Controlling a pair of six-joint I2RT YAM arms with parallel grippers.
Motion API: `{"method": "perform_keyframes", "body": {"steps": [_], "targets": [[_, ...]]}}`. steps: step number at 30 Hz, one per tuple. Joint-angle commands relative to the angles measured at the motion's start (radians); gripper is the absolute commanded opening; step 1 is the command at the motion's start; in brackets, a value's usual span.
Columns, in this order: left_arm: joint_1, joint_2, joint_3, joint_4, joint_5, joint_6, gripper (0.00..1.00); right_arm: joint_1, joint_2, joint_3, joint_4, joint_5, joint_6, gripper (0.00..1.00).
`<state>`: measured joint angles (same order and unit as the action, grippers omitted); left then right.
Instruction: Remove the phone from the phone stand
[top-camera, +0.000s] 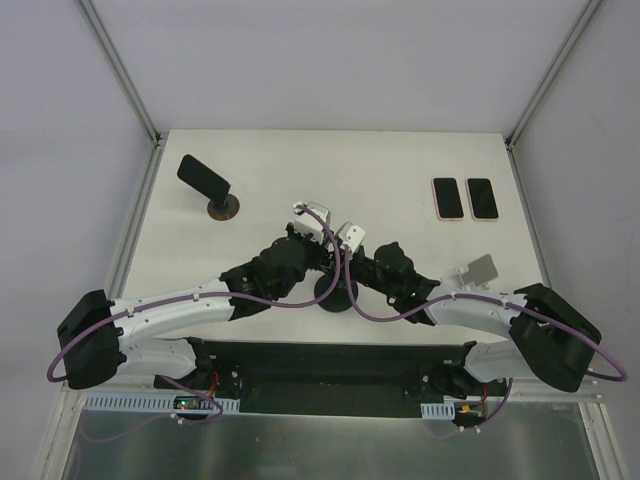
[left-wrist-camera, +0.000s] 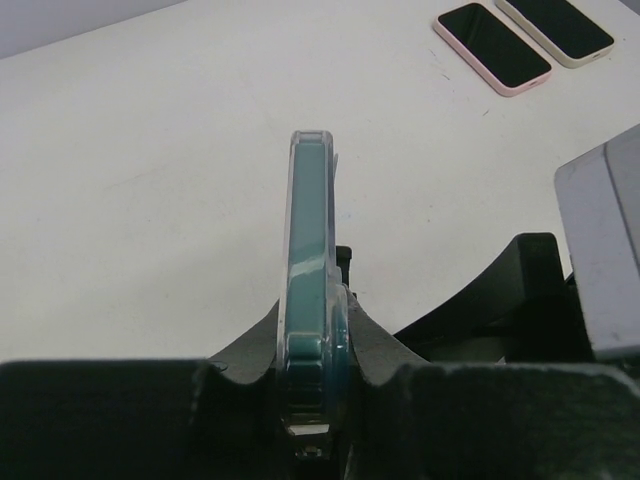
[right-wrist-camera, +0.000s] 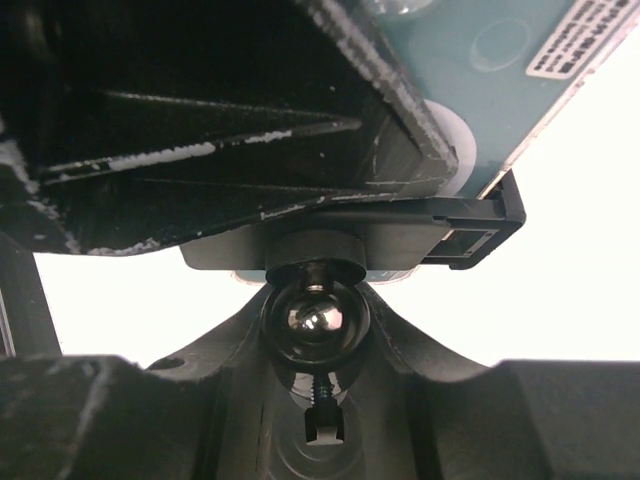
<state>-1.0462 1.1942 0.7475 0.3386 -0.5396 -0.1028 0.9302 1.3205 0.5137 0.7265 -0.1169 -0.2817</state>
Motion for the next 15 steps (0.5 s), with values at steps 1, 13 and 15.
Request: {"method": "perform_keyframes", "body": {"steps": [1, 13, 15], "targets": [[0.021, 0.002, -0.017, 0.158, 0.047, 0.031, 0.00, 0.067, 0.003, 0.060, -0.062, -0.138, -0.060, 0.01], [0.204, -0.016, -0.020, 0.235, 0.278, 0.066, 0.00, 0.111, 0.100, 0.117, -0.136, -0.210, -0.116, 0.01], [0.242, -0.039, -0.034, 0.244, 0.302, 0.064, 0.00, 0.108, 0.112, 0.121, -0.144, -0.207, -0.120, 0.01]]}}
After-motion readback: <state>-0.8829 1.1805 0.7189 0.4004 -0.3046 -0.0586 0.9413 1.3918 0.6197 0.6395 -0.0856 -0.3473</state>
